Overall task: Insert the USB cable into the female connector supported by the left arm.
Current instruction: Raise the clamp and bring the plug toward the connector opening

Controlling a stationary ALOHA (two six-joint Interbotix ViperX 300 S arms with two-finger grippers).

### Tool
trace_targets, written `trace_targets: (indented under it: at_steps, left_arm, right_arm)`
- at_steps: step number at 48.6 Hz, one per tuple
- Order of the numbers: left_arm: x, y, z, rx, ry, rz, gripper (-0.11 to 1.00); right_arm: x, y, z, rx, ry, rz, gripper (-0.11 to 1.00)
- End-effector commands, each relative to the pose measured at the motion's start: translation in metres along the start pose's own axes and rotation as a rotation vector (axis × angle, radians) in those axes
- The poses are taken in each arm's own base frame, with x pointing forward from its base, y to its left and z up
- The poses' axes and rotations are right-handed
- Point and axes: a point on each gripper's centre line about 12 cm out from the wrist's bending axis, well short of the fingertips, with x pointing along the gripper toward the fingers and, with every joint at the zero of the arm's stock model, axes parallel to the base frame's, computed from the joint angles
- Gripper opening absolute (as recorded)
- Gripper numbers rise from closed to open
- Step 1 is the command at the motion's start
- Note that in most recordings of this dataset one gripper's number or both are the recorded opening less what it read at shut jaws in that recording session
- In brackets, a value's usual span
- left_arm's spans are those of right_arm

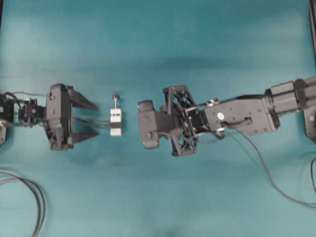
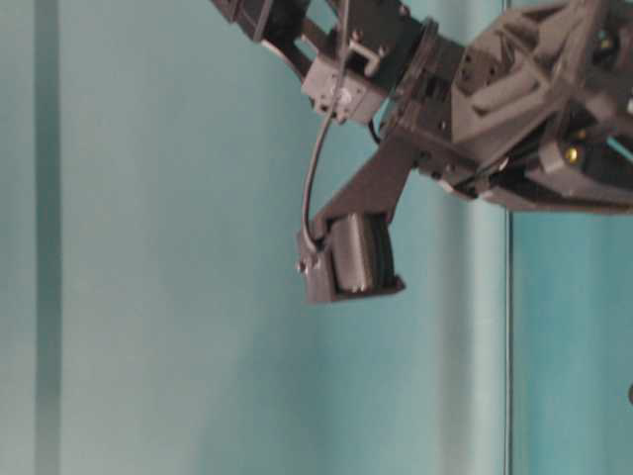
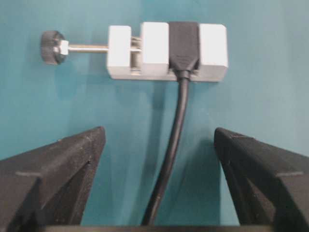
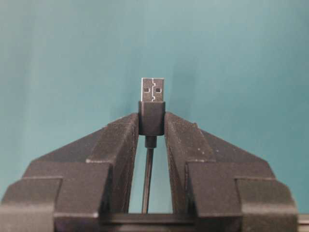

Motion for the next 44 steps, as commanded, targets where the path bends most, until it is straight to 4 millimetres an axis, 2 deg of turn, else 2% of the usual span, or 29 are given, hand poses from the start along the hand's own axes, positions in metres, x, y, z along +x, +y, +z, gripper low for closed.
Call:
trace_targets:
  at_steps: [1,10,20,31,44]
  left_arm:
    - [0.001,0.002,0.007,-0.012,-0.034,0.005,0.95]
    - [0.003,0.002,0.010,-0.010,-0.083,0.008,0.94]
    - [0.007,0.003,0.018,-0.011,-0.221,0.013,0.94]
    - [0.011,0.003,-0.003,-0.005,-0.190,0.014,0.94]
    - [0.017,0.003,-0.009,-0.001,-0.224,0.017,0.94]
  right_arm:
    - [-0.007,-0.002,0.017,0.010,-0.049,-0.005,0.21]
    - [-0.005,-0.002,0.022,0.011,-0.054,-0.005,0.21]
    - [-0.005,-0.003,0.021,0.012,-0.053,-0.006,0.21]
    - [-0.006,-0.005,0.027,0.015,-0.068,-0.009,0.21]
    - [0.009,-0.005,0.034,0.017,-0.048,-0.014,0.21]
